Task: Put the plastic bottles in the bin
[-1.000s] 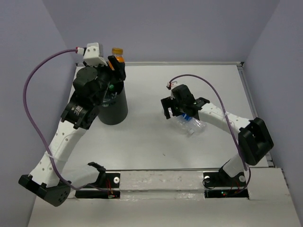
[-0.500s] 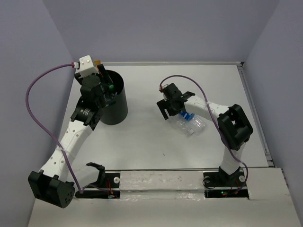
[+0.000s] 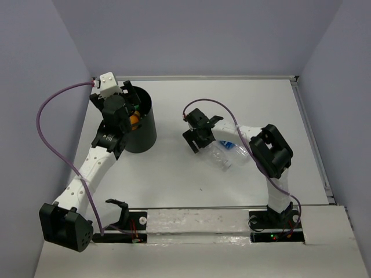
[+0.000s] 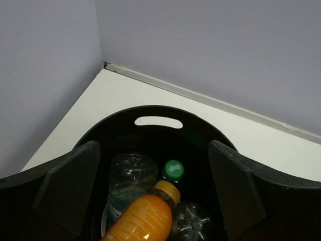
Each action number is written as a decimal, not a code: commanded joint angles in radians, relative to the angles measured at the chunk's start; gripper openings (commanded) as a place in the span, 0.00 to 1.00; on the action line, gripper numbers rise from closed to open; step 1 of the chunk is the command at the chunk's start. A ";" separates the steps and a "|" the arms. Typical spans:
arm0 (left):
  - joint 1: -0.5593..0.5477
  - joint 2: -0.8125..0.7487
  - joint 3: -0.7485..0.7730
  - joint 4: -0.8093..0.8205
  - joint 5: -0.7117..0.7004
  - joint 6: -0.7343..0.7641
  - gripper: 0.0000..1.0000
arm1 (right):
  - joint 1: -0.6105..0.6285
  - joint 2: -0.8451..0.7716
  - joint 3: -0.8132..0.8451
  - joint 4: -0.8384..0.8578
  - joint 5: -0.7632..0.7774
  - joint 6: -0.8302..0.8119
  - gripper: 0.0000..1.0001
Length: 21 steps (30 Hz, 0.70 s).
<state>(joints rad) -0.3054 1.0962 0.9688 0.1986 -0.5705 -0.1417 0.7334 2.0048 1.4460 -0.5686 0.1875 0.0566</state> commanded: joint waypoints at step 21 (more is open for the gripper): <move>0.008 -0.323 0.022 0.041 0.170 -0.076 0.99 | 0.169 -0.307 0.365 0.239 -0.161 0.066 0.47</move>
<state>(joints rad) -0.3054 0.8444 0.9688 0.1886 -0.4160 -0.2016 0.8810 1.7920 1.6619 -0.5098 0.1204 0.0879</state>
